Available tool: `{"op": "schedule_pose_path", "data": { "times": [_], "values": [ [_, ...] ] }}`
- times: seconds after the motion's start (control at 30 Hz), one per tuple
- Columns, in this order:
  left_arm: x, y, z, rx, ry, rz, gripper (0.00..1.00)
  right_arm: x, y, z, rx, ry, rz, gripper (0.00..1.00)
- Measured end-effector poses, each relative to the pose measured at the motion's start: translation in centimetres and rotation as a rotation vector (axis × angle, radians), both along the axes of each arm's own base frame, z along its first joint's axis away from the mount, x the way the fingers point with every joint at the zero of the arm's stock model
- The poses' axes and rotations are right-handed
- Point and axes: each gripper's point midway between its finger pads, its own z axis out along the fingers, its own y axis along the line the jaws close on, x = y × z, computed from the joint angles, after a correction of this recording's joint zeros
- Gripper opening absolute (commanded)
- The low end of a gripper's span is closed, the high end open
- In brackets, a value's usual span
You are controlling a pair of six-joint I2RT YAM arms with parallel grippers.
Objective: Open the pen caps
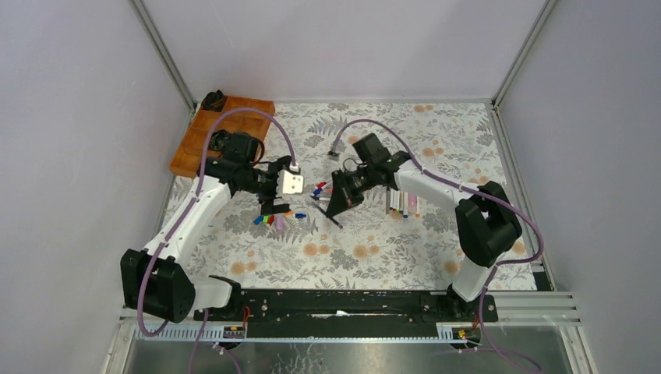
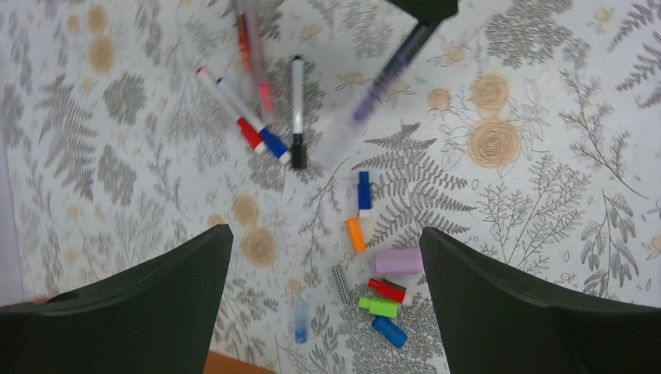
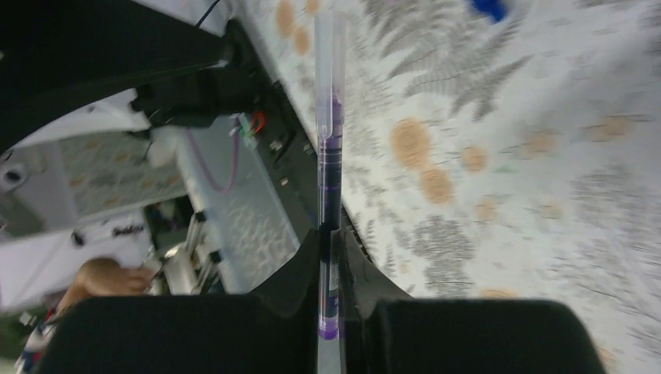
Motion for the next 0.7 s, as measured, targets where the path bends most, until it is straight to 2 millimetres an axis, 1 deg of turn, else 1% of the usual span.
{"op": "schedule_pose_path", "data": {
  "times": [0.07, 0.13, 0.23, 0.3, 0.37, 0.47, 0.7],
  "values": [
    [-0.9, -0.8, -0.6, 0.023, -0.012, -0.085, 0.99, -2.1, 1.0, 0.5, 0.033, 0.046, 0.060, 0.00],
    [-1.9, -1.6, -1.1, 0.041, -0.021, -0.160, 0.99, -3.4, 1.9, 1.0, 0.069, 0.081, 0.107, 0.00],
    [-3.3, -2.3, -2.0, 0.059, -0.015, -0.234, 0.99, -4.2, 2.7, 1.3, 0.111, 0.126, 0.139, 0.00],
    [-4.2, -2.4, -2.7, 0.071, 0.000, -0.265, 0.94, -4.2, 3.1, 1.4, 0.132, 0.148, 0.144, 0.00],
    [-4.8, -2.2, -3.3, 0.085, 0.018, -0.279, 0.86, -4.2, 3.3, 1.5, 0.147, 0.169, 0.151, 0.00],
    [-5.4, -2.2, -3.7, 0.096, 0.030, -0.298, 0.66, -4.3, 3.5, 1.4, 0.161, 0.192, 0.160, 0.00],
    [-5.7, -2.6, -3.9, 0.105, 0.024, -0.321, 0.28, -4.5, 3.7, 1.6, 0.177, 0.226, 0.180, 0.00]
  ]
}}
